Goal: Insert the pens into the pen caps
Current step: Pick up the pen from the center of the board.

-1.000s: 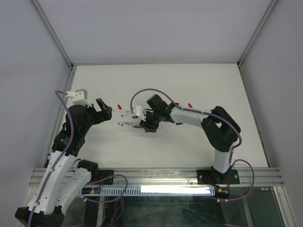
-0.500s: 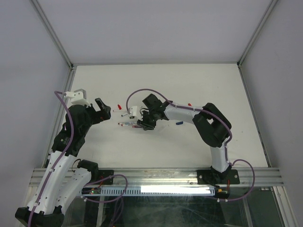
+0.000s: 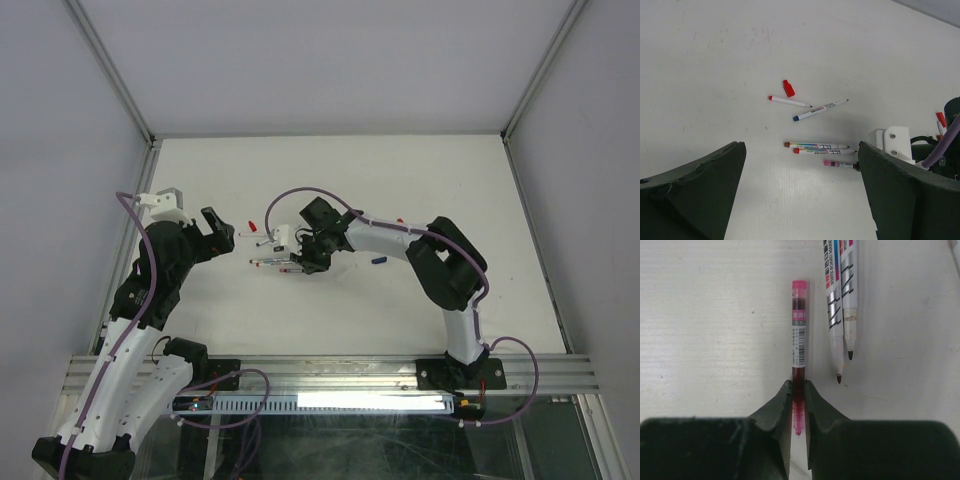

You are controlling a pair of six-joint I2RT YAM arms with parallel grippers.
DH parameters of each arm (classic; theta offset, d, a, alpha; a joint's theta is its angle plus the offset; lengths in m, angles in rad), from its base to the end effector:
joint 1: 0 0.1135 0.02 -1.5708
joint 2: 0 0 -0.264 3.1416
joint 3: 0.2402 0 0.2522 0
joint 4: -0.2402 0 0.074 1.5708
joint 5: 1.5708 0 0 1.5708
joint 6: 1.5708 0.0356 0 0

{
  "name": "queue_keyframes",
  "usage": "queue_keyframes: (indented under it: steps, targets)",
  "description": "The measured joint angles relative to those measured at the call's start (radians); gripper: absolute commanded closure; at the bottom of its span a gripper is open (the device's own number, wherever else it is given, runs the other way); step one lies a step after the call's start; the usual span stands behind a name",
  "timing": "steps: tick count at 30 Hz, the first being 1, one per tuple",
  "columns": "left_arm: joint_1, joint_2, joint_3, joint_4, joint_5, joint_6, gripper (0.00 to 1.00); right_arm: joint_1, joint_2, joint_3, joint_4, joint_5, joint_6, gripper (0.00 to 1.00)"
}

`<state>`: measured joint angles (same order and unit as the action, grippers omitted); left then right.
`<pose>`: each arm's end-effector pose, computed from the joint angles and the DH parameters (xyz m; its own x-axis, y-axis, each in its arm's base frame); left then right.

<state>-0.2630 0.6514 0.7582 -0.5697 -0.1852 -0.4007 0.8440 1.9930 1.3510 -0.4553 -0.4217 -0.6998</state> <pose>0.1415 -0.0313 0.3107 -0.4346 -0.2800 -0.8560 -0.0794 0.9586 -0.2733 0.2608 0.3152 0.1609 0.0666 -0.8094 -0.5834 -0.9973 -0.0713 -0.0150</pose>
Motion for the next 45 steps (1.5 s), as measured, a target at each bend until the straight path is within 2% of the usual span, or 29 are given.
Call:
queue_keyframes:
  steps: [3,5,13,19,25,34,38,45]
  targets:
    - [0.0,0.001,0.0,0.0,-0.001,0.0,0.01,0.0,0.0,0.0,-0.002,0.003,0.001,0.93]
    - [0.0,0.002,0.0,0.0,-0.001,0.0,0.01,0.0,-0.005,-0.009,0.008,0.003,0.003,1.0]
    - [0.0,0.005,0.0,0.0,-0.001,-0.003,0.01,0.0,-0.096,-0.137,0.063,-0.006,0.06,1.0]
    - [0.0,0.005,0.0,0.003,0.021,-0.009,0.01,0.0,-0.286,-0.294,0.156,-0.043,0.101,1.0]
    - [0.0,0.042,-0.004,0.069,0.203,-0.022,0.02,0.0,-0.513,-0.426,0.303,-0.07,0.114,1.0]
    - [-0.004,0.219,-0.004,0.205,0.572,-0.031,0.14,0.0,-0.655,-0.562,0.371,-0.06,0.023,1.0]
    - [-0.029,0.286,-0.005,0.231,0.66,-0.03,0.18,0.0,-0.747,-0.642,0.385,-0.056,-0.066,1.0]
    - [-0.14,0.363,-0.011,0.272,0.719,-0.03,0.23,0.0,-0.807,-0.658,0.389,-0.057,-0.196,1.0]
